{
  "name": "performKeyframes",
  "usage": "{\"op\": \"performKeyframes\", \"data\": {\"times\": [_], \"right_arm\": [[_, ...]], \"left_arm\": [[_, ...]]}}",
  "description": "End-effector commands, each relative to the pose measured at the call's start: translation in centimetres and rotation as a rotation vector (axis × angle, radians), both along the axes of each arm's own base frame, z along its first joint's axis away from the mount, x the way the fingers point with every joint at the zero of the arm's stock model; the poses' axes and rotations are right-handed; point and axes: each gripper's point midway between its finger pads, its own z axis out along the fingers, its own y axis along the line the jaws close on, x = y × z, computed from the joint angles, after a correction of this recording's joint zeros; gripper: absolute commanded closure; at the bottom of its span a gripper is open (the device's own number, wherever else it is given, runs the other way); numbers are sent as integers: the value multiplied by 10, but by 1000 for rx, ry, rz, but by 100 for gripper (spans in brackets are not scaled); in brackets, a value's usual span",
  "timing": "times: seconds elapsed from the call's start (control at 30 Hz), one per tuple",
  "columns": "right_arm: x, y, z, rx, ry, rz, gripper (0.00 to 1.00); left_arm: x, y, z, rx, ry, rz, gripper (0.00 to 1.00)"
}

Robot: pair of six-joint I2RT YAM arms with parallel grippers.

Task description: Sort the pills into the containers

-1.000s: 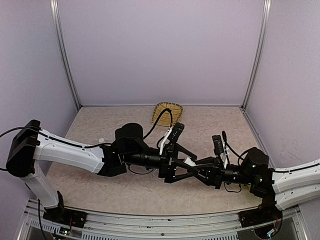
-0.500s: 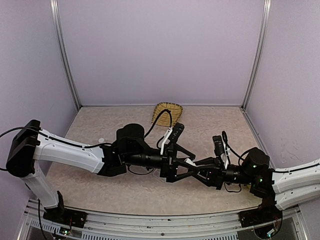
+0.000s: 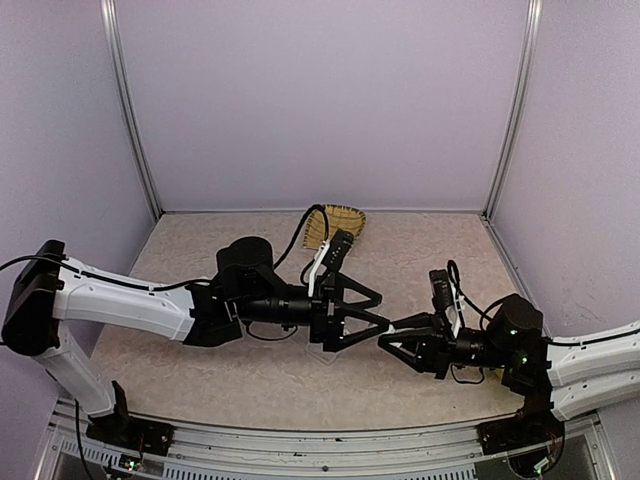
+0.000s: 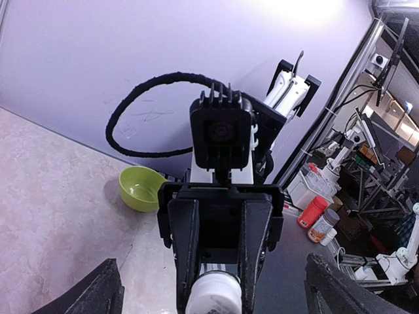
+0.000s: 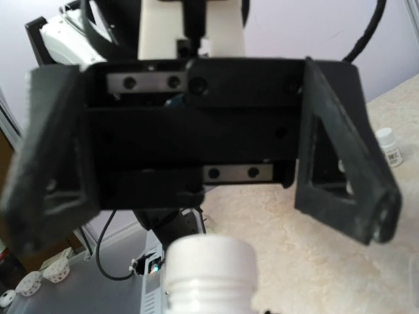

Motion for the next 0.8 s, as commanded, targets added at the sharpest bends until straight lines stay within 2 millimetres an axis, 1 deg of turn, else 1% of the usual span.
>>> {"op": "performKeyframes", "data": {"times": [0.0, 0.17, 0.37, 0.67, 0.77], "right_arm": [[2, -3, 9, 18, -26, -16, 83], [2, -4, 10, 17, -29, -21, 83], [3, -3, 9, 15, -27, -23, 83], [2, -1, 5, 5, -14, -13, 83], [3, -1, 4, 4, -12, -13, 83]], "left_arm": [[5, 9, -5, 31, 9, 21, 7], [1, 13, -13, 51, 25, 7, 12], [-1, 19, -13, 44, 21, 10, 16], [-1, 16, -13, 39, 18, 2, 20], [-1, 14, -12, 36, 17, -6, 23]]}}
